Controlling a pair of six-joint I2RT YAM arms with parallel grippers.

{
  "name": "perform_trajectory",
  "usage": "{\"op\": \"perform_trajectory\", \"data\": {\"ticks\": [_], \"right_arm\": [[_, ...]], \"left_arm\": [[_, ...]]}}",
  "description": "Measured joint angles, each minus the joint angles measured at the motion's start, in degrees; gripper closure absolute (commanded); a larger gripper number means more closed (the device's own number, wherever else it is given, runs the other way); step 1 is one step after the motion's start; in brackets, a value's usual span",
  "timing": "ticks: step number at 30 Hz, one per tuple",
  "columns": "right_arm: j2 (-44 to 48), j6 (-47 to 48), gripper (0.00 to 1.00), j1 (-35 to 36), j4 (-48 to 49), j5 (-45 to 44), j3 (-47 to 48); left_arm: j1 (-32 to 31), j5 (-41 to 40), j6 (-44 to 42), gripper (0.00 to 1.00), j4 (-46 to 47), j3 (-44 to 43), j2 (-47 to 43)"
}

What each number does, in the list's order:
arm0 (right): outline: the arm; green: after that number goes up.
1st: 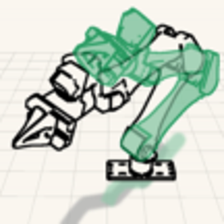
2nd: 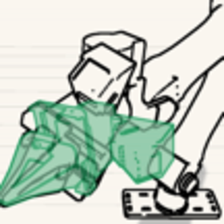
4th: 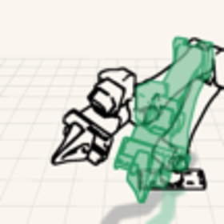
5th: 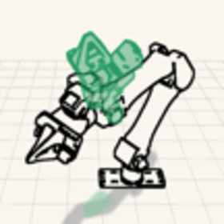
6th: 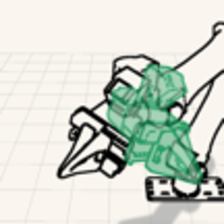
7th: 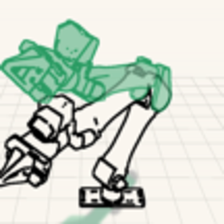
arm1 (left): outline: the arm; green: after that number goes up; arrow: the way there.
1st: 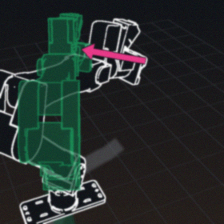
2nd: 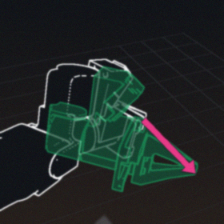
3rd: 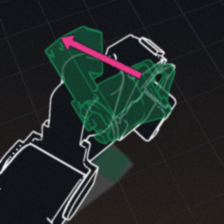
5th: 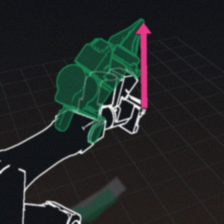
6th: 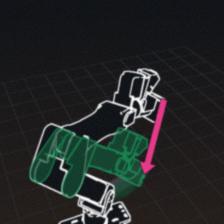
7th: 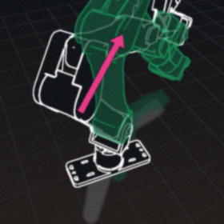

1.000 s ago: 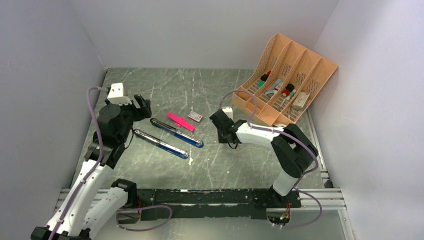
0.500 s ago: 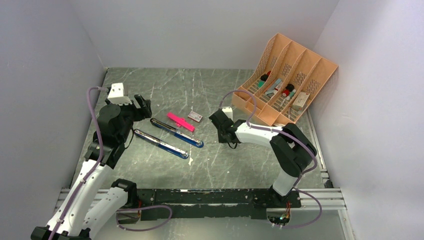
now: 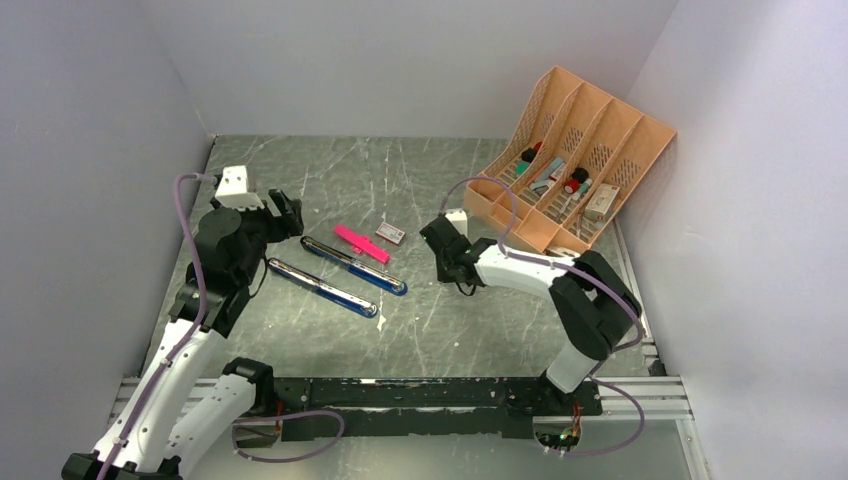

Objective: Load the staples into the stapler

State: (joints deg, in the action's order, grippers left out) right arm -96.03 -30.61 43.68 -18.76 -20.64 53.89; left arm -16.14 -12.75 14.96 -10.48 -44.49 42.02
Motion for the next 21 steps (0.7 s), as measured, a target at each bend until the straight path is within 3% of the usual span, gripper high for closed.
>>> {"op": "perform_trajectory", "data": {"ticks": [12,21], "right_arm": [[7.65,3.1,0.83,0.48,1.79,1.44,-0.55],[8.09,7.23,0.83,12.11,3.08,5.84,-2.95]], "left_arm": [[0.09,0.35,0.02,0.2,0.0,0.0,0.33],[0.35,0.42,0.02,0.2,0.0,0.0,0.61]]}}
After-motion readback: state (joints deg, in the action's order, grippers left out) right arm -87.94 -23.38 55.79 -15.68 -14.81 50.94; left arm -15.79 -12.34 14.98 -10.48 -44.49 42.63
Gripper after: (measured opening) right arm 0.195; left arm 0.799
